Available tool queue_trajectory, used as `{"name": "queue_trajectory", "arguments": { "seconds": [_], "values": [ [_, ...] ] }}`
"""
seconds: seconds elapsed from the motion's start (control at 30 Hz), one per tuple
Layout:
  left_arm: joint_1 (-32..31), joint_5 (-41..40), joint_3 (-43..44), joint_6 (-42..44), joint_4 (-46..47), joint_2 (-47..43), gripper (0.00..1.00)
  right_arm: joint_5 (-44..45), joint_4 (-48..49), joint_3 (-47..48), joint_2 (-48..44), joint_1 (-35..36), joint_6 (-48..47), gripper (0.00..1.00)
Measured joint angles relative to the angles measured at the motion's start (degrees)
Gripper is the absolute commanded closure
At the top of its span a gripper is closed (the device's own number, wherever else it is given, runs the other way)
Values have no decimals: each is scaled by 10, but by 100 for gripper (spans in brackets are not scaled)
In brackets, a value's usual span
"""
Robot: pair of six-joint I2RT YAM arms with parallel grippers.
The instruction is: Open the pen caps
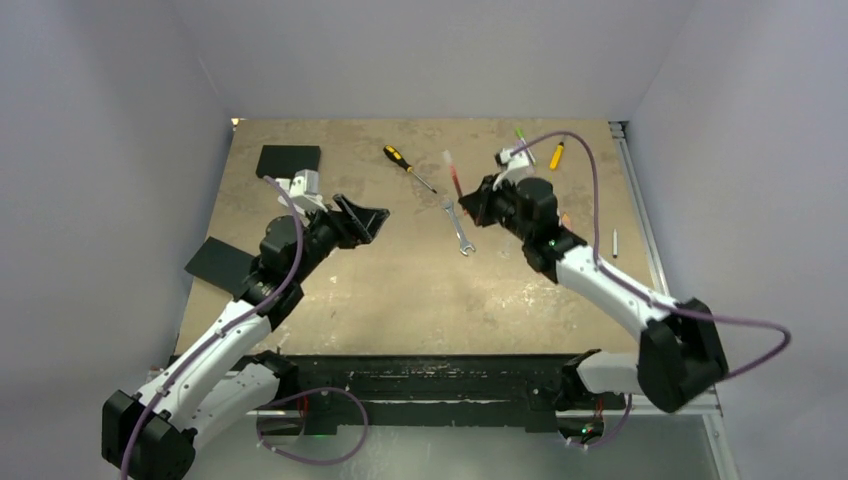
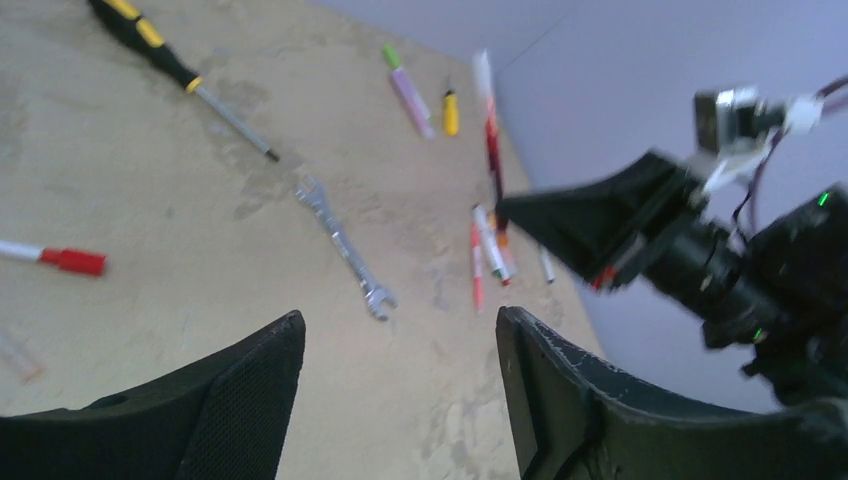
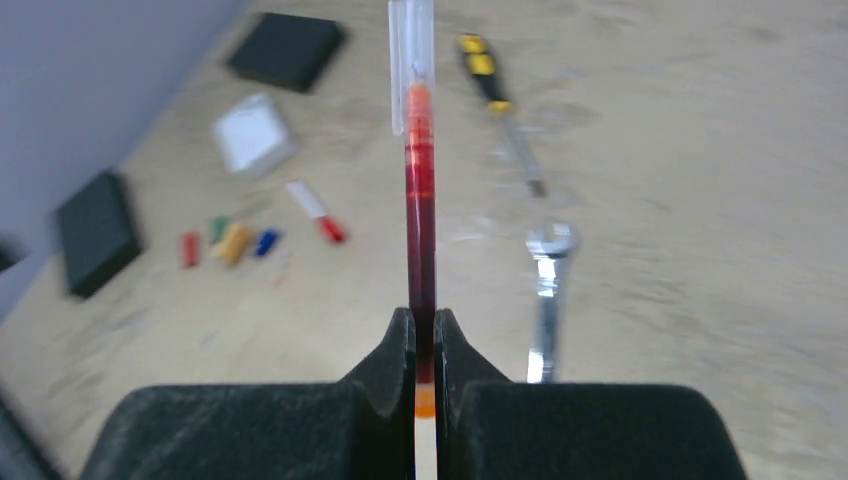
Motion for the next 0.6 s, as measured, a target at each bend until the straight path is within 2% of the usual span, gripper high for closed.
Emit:
{"name": "queue_trajectory", "arguments": {
  "seconds": [0.13,0.27,0.43,0.6],
  "values": [
    [0,18,-7,-26,123,9,24,-60,61,-109,-126,79,24,100],
    [0,64,-7,-46,230,54,29,-94,107,-176,-201,128,57,100],
    [0,123,-7,-72,290,127,35,-97,146,-216,-232,151,92,100],
    [-3,164,-7,-97,331,162,40,-96,168,-228,-232,165,113,100]
  ]
}}
